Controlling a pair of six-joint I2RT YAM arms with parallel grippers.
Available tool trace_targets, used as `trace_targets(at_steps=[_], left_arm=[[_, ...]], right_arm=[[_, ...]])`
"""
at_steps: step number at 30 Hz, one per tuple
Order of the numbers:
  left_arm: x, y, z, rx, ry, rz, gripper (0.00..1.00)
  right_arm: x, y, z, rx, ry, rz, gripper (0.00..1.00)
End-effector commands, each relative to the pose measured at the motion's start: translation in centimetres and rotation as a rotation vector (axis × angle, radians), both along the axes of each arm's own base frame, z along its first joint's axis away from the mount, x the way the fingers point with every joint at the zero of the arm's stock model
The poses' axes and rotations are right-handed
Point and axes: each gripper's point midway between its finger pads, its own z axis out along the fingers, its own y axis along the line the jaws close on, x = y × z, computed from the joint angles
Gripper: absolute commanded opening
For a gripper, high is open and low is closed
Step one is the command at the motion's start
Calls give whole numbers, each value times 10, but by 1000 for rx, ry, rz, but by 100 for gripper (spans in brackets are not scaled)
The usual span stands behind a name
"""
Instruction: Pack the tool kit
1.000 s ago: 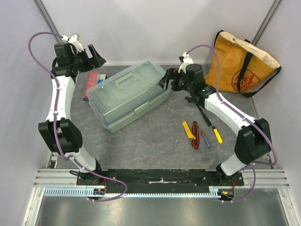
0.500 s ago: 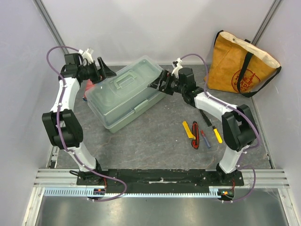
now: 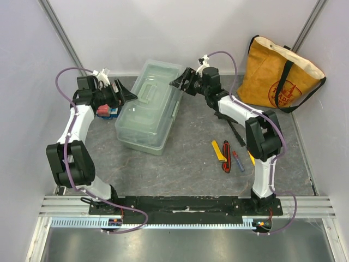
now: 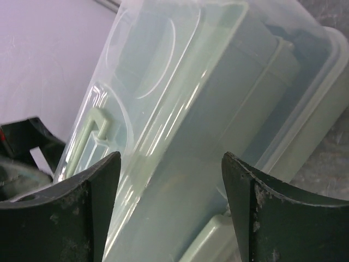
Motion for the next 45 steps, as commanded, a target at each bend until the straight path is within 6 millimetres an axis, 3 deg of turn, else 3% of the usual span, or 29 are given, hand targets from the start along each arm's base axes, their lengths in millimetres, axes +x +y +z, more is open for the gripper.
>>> trace_targets(at_steps=[1, 5, 10, 15, 20, 25, 31, 37, 45], left_arm=[[-19, -22, 2, -71, 71, -10, 86], [-7, -12, 10, -17, 47, 62, 86], [17, 6, 36, 54, -33, 155, 86], [29, 12, 52, 63, -76, 191, 86], [27, 2, 42, -10, -33, 167, 86], [26, -8, 28, -51, 29, 107, 85], [25, -12, 17, -56, 51, 70, 85], [26, -12, 10, -65, 76, 69, 85], [32, -8, -5, -58, 114, 92, 85]], right_arm=[[24, 3, 11, 27, -57, -9, 79], [35, -31, 26, 37, -56, -75, 80], [42, -96, 38, 24, -58, -184, 82], [21, -119, 17, -4, -11, -200, 86], [-5, -114, -2, 94, 46, -172, 89], [-30, -103, -2, 275, 41, -113, 98], [-40, -79, 3, 410, 10, -24, 98], [-52, -44, -8, 554, 66, 72, 98], [-54, -34, -29, 586, 107, 75, 98]])
